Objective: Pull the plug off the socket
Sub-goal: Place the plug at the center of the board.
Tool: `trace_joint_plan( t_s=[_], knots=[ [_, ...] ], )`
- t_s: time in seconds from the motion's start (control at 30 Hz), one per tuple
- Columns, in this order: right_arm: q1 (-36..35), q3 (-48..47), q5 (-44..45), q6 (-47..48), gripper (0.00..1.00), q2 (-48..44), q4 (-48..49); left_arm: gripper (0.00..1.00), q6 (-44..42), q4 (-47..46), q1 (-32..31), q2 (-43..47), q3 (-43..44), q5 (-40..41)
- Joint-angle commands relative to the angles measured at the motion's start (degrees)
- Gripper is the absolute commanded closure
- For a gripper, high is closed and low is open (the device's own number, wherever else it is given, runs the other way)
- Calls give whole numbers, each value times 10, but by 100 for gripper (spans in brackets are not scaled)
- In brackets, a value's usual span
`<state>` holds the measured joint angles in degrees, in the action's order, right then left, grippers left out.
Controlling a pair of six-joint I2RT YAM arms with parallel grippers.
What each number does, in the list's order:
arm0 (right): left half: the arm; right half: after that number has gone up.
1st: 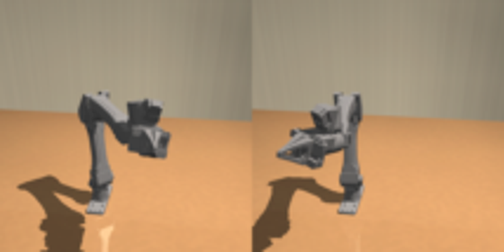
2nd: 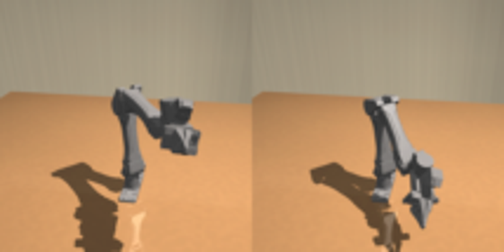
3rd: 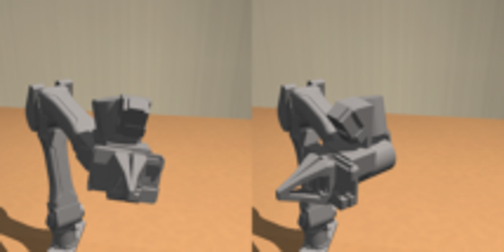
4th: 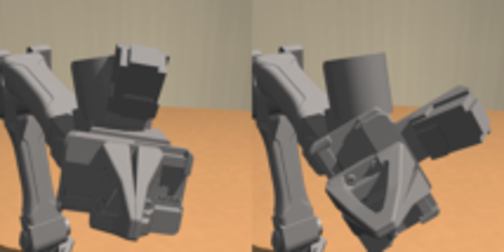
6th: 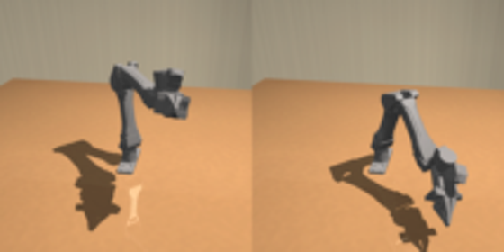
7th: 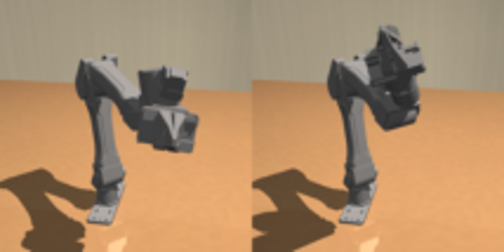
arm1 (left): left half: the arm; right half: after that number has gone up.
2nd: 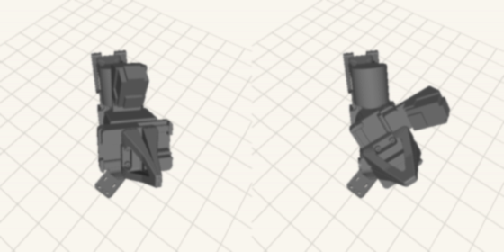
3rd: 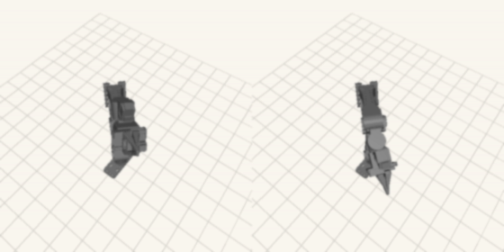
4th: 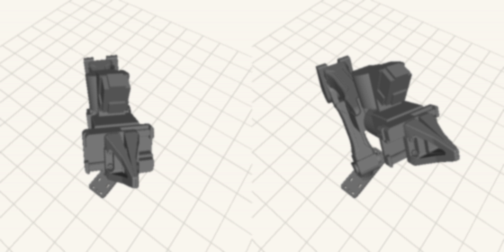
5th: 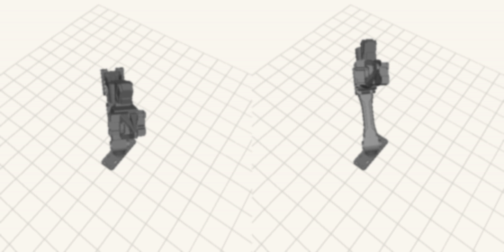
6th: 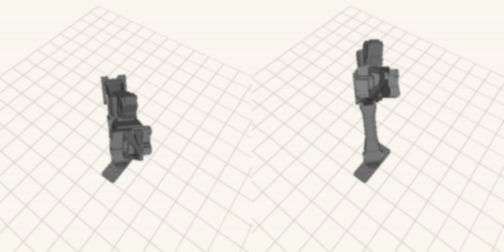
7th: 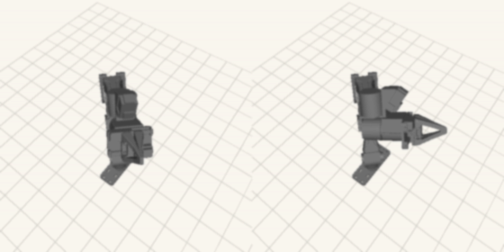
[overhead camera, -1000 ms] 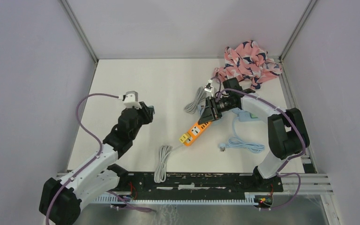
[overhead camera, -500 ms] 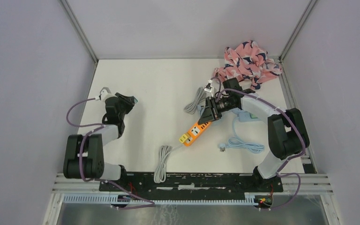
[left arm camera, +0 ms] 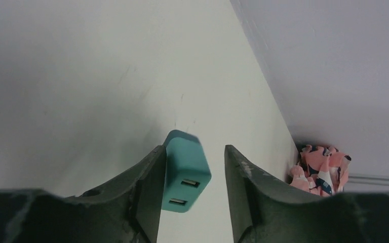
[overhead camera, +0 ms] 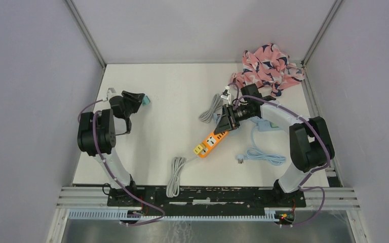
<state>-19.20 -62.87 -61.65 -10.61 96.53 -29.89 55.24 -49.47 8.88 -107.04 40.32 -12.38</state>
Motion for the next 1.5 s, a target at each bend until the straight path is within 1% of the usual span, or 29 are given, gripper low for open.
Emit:
trace_joint_plan(
  t_s=[0.0, 0.07, 0.2, 0.27, 0.37, 0.47, 0.57, 0.63, 0.73, 0.8, 0.93, 0.97, 1.0, 1.07, 1.17, 1.23, 1.4, 1.47],
  knots=[
    [5, -22, -36, 2, 100, -14, 11, 43, 8, 9, 1, -17, 62, 11],
    [5, -22, -36, 3, 100, -11, 11, 39, 0, 54, 1, -24, 86, 24],
    [6, -23, -33, 6, 100, -4, 9, 32, 4, 193, 1, -46, 154, 46],
    [8, -25, -31, 16, 100, -1, 1, 30, 5, 245, -1, -43, 167, 73],
    [14, -35, -27, 39, 100, 3, -20, 28, -25, 280, -10, 2, 157, 143],
    [22, -42, -29, 62, 100, 9, -38, 27, -74, 290, -29, 63, 133, 173],
    [29, -51, -43, 89, 100, 23, -60, 27, -144, 283, -60, 140, 107, 129],
    [36, -55, -54, 108, 100, 31, -74, 27, -201, 245, -99, 194, 74, 70],
    [47, -58, -69, 140, 100, 39, -96, 27, -260, 202, -150, 274, 21, -2],
    [57, -56, -78, 149, 100, 42, -98, 27, -276, 192, -178, 319, -8, -22],
    [69, -59, -87, 149, 100, 52, -102, 27, -252, 134, -211, 408, -79, -80],
    [69, -60, -90, 144, 100, 54, -100, 27, -255, 135, -219, 433, -90, -92],
    [69, -60, -94, 133, 100, 56, -96, 27, -259, 158, -229, 464, -94, -101],
    [69, -51, -100, 90, 100, 53, -58, 27, -258, 203, -254, 529, -101, -111],
    [67, -31, -97, 19, 100, 35, 4, 27, -237, 245, -297, 621, -118, -112],
    [61, -21, -91, -17, 100, 16, 31, 27, -217, 259, -313, 675, -137, -104],
    [46, 19, -51, -103, 100, -38, 111, 26, -146, 265, -317, 789, -206, -81],
    [44, 39, -35, -141, 100, -51, 150, 24, -122, 252, -317, 812, -220, -86]
  ],
)
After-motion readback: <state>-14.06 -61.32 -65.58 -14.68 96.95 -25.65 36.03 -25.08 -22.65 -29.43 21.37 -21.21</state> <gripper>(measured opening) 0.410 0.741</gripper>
